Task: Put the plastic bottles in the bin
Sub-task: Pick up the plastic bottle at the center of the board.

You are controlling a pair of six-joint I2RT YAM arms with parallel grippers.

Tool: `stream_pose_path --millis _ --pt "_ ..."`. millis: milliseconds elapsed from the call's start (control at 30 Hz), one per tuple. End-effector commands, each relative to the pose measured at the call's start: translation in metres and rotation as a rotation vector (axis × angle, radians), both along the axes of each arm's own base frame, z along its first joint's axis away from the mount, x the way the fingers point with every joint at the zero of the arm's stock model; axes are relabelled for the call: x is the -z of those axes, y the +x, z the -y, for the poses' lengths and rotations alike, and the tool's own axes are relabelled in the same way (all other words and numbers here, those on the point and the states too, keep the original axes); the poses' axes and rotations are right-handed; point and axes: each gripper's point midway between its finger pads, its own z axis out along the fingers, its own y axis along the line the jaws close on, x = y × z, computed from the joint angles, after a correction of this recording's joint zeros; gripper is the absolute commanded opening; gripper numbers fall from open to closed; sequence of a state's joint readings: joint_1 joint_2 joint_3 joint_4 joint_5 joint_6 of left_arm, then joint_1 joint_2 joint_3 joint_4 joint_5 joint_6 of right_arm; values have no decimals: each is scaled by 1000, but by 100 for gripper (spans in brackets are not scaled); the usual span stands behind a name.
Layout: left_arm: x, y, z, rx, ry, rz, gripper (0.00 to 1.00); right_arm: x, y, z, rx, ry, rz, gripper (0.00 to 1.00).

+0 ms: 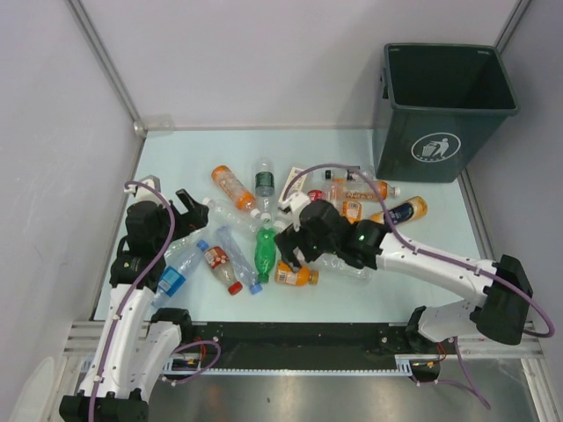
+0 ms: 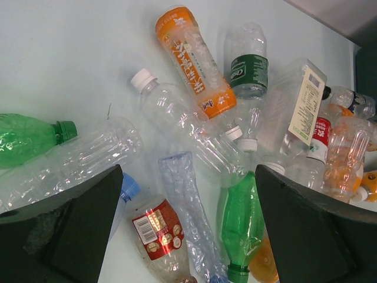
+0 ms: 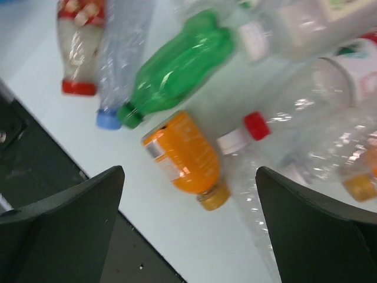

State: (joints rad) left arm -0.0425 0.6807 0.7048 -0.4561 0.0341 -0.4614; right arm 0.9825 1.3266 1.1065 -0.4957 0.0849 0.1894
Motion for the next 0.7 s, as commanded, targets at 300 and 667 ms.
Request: stream_pose_path --millis 300,667 --pt "-12 3 0 17 9 34 100 67 -44 -44 -306 -130 -2 100" --pt "-11 2 1 21 10 30 100 115 -45 -52 -354 -201 -72 98"
